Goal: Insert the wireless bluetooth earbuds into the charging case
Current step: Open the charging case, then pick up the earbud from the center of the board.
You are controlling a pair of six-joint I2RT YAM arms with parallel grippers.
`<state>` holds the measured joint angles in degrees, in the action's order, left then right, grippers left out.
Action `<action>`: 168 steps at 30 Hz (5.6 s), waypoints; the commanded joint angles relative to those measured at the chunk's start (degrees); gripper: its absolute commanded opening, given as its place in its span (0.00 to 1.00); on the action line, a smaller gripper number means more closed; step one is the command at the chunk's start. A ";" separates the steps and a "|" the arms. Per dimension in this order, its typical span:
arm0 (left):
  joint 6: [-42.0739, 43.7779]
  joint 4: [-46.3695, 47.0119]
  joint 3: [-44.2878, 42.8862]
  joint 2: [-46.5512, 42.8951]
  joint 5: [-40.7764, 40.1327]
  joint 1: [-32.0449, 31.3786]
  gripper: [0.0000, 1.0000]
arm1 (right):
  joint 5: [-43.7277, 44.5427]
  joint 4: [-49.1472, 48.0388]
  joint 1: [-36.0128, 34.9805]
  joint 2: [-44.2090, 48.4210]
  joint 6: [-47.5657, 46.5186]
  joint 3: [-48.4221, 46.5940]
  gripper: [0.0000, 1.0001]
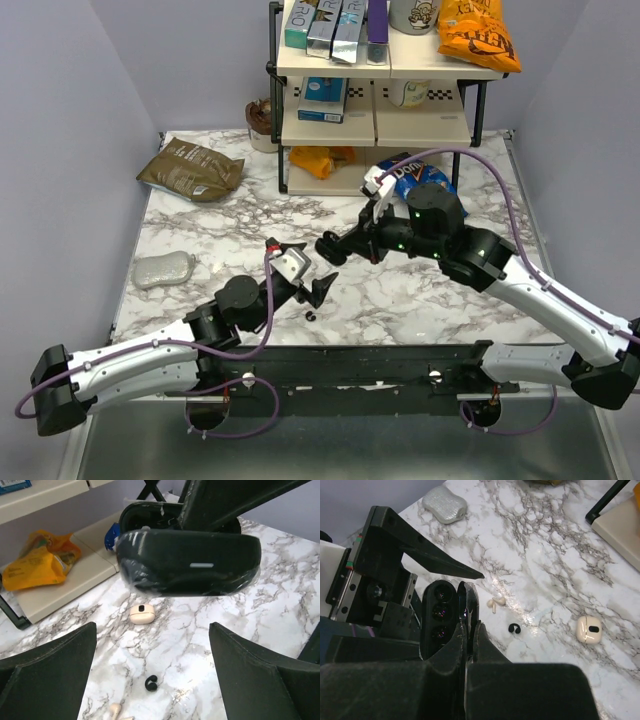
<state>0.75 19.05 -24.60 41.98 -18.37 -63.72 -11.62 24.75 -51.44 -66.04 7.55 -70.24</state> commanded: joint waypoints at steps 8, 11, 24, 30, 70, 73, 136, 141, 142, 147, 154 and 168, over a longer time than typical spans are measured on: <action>-16.98 -4.47 -5.28 -8.76 42.74 15.84 0.99 | 6.43 -6.13 -0.85 12.16 -18.69 6.34 0.01; -30.07 2.89 -7.48 -1.48 67.38 28.86 0.97 | 5.46 -3.75 -1.12 13.22 -22.56 5.29 0.01; -35.12 14.17 -15.91 14.10 78.75 32.35 0.99 | 3.36 0.12 -2.61 9.97 -22.23 2.91 0.01; -31.17 10.41 -16.53 15.06 75.86 31.82 0.95 | 2.04 -0.32 -2.79 7.77 -20.83 2.30 0.01; -26.06 12.68 -9.86 11.55 66.54 29.89 0.00 | 2.03 -1.81 -3.32 5.75 -15.55 0.54 0.37; -26.24 12.94 -9.24 10.50 65.48 29.89 0.00 | 2.82 -1.90 -3.32 6.10 -14.85 0.28 0.47; -30.55 -20.81 8.08 -38.99 4.04 25.23 0.00 | -1.83 -28.36 -12.54 -28.61 8.62 19.96 0.47; -30.37 -20.81 8.08 -38.37 4.22 25.23 0.00 | -0.34 -28.88 -12.63 -29.85 8.88 19.88 0.47; -30.46 -20.72 8.08 -38.46 4.22 25.23 0.00 | -0.25 -28.88 -12.63 -30.20 8.88 19.88 0.47; -30.37 -20.72 8.34 -38.20 4.31 25.23 0.00 | 0.63 -28.88 -12.63 -31.43 8.88 19.26 0.47; -30.46 -20.72 8.34 -37.76 4.48 25.23 0.00 | 3.09 -28.97 -12.54 -31.96 9.41 19.17 0.47; -30.55 -20.98 8.25 -36.88 4.66 25.23 0.00 | 6.61 -28.00 -12.46 -33.28 10.20 19.52 0.46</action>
<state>-29.45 -1.87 -15.53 4.62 -13.06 -38.37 -7.92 -3.09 -63.79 -97.62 17.12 -50.46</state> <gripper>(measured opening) 0.365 0.464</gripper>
